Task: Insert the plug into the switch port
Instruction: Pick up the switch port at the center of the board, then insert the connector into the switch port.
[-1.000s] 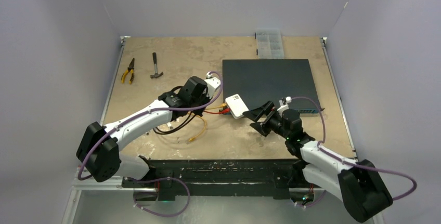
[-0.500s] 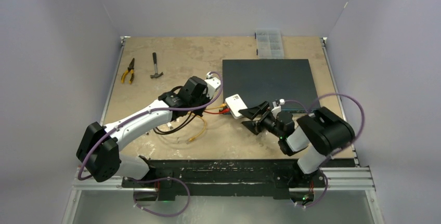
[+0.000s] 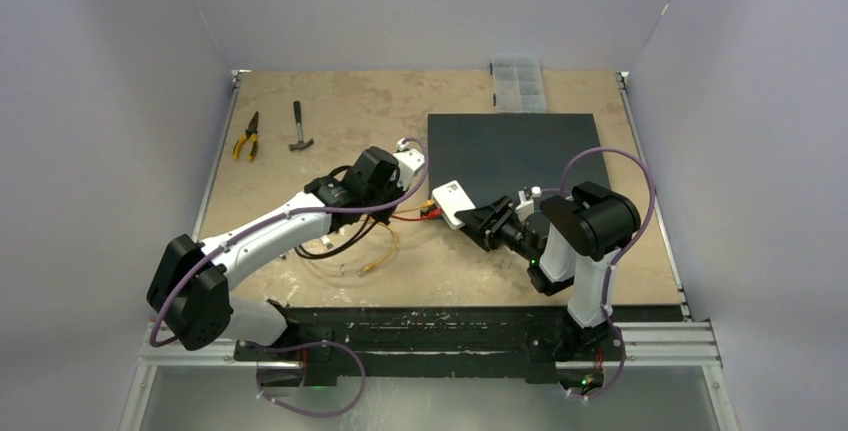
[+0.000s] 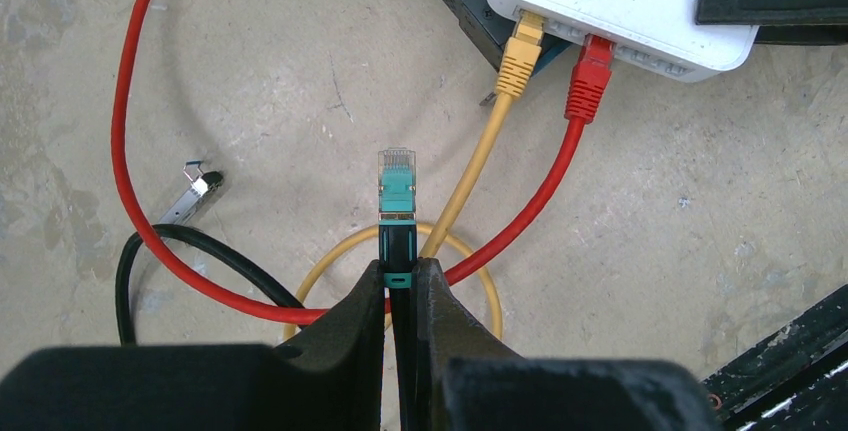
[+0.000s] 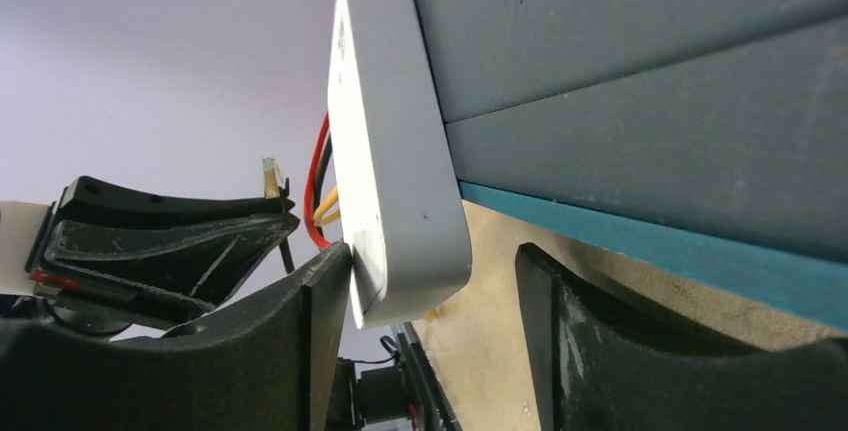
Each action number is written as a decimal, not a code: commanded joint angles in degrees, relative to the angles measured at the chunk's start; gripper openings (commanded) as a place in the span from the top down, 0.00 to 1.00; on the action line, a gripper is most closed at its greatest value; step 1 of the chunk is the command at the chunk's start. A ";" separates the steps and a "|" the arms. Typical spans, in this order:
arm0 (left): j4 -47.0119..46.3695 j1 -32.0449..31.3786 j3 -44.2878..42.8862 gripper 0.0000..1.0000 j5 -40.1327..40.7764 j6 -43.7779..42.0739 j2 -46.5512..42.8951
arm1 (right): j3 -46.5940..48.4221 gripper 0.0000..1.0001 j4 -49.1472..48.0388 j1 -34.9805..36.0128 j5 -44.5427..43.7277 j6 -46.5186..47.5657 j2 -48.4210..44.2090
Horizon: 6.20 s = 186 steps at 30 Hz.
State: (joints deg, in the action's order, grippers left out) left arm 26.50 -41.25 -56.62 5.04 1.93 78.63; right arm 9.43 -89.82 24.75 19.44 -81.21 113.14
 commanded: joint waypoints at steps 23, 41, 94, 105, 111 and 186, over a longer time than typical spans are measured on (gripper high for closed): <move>-3.63 0.34 0.21 1.00 -4.76 0.46 -4.85 | -6.45 1.00 -29.07 0.72 0.95 -15.53 -8.84; 4.12 -9.89 -10.24 1.00 1.08 -5.70 -9.37 | 12.19 1.00 23.80 0.47 2.32 -3.96 -38.71; -11.39 -13.35 -12.13 1.00 -0.07 7.98 -0.01 | 17.35 1.00 39.31 0.51 -13.67 3.68 -50.64; -14.50 -13.50 -12.46 1.00 4.12 6.94 1.61 | 17.35 1.00 39.98 0.64 -10.61 5.29 -51.08; -14.84 -13.96 -12.43 1.00 2.96 6.86 1.85 | 17.45 1.00 39.79 0.65 -10.33 5.45 -50.86; -37.91 -15.41 -13.05 1.00 17.23 0.73 2.25 | 18.35 1.00 47.84 6.63 -1.28 16.42 -47.45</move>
State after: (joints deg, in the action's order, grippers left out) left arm 3.38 -57.08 -65.76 17.41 8.01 83.37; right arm 26.26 -44.69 27.05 2.94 -67.29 64.12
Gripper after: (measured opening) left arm 0.073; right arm 0.289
